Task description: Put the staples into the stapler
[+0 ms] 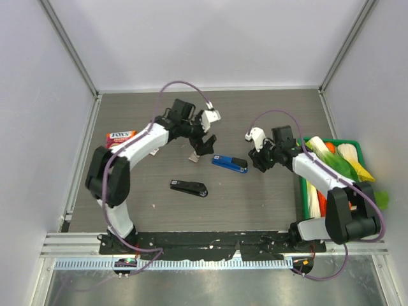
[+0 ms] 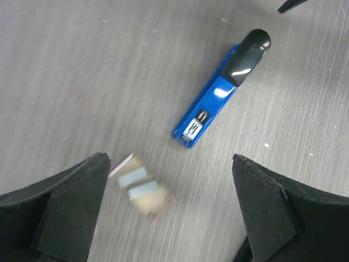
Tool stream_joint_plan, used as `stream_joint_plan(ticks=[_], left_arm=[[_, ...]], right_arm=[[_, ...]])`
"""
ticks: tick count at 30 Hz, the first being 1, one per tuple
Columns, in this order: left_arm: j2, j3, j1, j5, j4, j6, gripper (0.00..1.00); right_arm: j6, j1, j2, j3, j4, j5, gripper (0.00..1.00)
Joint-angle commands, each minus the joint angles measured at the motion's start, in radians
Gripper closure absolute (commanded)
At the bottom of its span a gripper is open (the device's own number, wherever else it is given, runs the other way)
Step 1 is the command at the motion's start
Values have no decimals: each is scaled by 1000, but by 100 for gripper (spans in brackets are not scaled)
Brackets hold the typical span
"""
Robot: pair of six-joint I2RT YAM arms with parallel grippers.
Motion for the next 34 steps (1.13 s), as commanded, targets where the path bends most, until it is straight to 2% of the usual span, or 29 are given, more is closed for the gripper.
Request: stream_joint_plan(ticks=[1,2,4,6,7,11,12,15,17,19,24,27,34], left_arm=[[-226,41,93,-150,-132,-101,0],[-246,64,111,-180,-173,-130,0],[-283,87,162,-289,-289,-181,0],[-350,89,205,-369,-339,-210,0],[-382,78,215,-460,-365,-227,0],[-598,-72,243,-682,-312,-223,0],[-716,-101,249,-705,-292,-219,0],[-934,-181,251,-780,-227,-222,0],[-990,-140,252,-805,-274,-235,0],[-1063,-119,252,-848,-273,-271,0],[-1127,-65,255,-1067,-235,-261,0],[-1108,-22,240,-1128,-242,-246,0],[-1098,-20,231,-1093,-264,-264,0]], right_arm=[[147,-2,-122,129,-54,228,27],[167,-4,-163,146,-86,256,22],[217,-4,-205,187,-114,327,21],[269,-4,-256,230,-133,378,20],[283,-4,-271,248,-137,438,20],[314,-2,-352,321,-83,616,19],[313,-4,-389,340,-65,630,19],[277,-2,-454,368,-2,635,18],[280,-2,-512,377,18,618,17],[308,-2,-514,451,-49,601,17],[406,-2,-561,543,-126,524,16],[403,-2,-578,557,-156,498,16],[382,-2,-578,500,-102,552,16]])
